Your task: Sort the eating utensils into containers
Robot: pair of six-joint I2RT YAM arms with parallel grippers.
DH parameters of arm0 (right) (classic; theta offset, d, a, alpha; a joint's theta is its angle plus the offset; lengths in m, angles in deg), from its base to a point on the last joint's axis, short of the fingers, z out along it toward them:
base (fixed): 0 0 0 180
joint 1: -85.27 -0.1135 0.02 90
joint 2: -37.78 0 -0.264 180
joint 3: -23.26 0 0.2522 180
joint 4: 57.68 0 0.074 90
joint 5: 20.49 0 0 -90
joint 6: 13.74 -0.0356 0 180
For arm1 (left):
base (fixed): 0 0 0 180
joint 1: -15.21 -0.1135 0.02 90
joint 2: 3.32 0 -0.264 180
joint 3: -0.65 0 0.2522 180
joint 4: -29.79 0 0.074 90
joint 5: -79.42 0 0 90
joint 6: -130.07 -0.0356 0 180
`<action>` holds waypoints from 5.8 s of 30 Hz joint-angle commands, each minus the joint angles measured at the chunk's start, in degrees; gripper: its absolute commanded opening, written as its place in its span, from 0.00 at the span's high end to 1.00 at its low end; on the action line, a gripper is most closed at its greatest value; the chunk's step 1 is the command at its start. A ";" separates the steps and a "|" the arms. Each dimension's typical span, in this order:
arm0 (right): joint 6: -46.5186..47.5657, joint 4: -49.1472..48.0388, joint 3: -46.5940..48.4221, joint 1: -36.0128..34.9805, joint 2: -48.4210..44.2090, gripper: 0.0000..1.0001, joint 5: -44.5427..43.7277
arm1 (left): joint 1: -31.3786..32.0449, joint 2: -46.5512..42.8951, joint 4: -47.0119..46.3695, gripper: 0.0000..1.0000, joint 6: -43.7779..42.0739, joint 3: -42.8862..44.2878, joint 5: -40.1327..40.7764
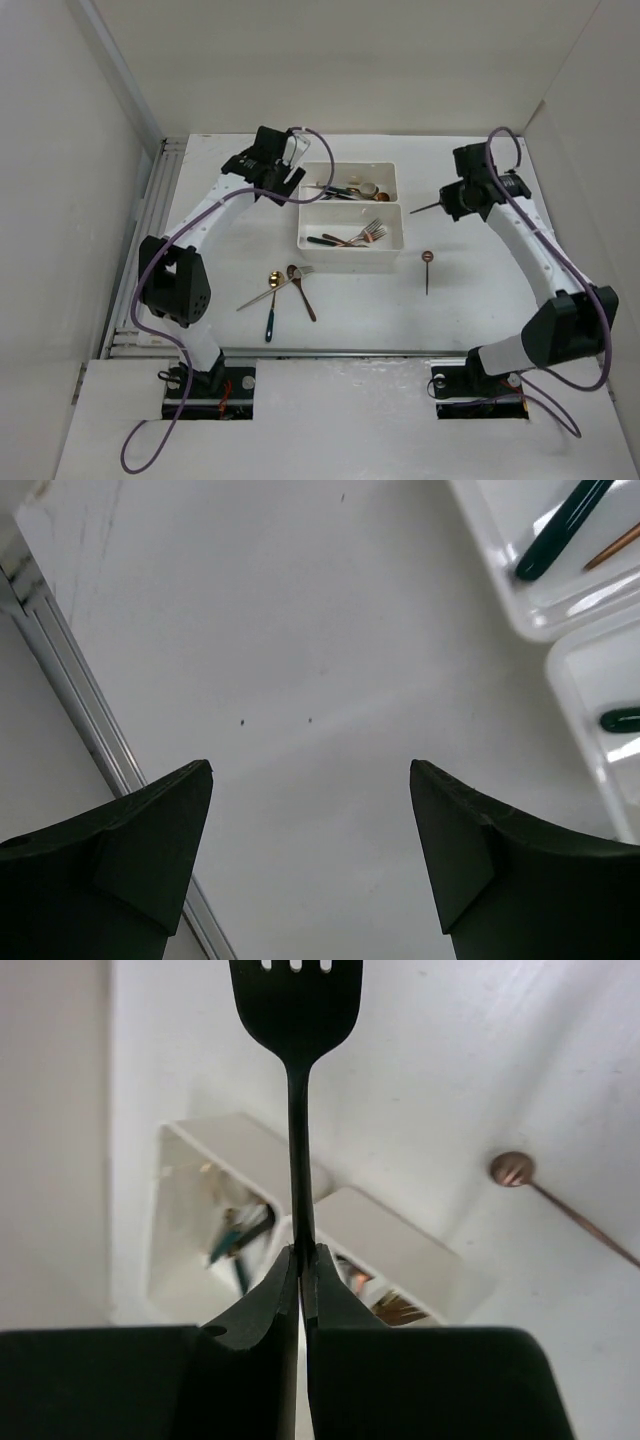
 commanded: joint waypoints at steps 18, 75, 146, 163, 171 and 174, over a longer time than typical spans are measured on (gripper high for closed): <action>-21.10 -10.09 4.66 -21.28 16.73 1.00 21.99 | -8.96 -11.85 11.39 0.35 -5.45 -23.74 -17.95; -2.74 -31.36 -9.85 1.13 6.19 0.42 32.37 | 11.34 -23.54 26.60 1.00 -30.25 -29.11 -25.08; 37.78 -11.33 -19.08 2.45 8.30 1.00 8.03 | -13.27 -13.44 8.32 0.40 17.82 -9.85 -14.45; 37.17 -11.33 -18.02 2.98 6.02 1.00 8.02 | -14.94 -13.96 7.26 0.41 17.82 -12.67 -13.92; 36.64 -10.28 -17.49 2.98 4.35 1.00 7.50 | -15.46 -12.74 6.74 0.41 17.82 -13.20 -12.87; 36.12 -9.05 -16.17 2.98 1.89 1.00 5.92 | -15.46 -12.73 6.74 0.41 17.82 -13.20 -12.87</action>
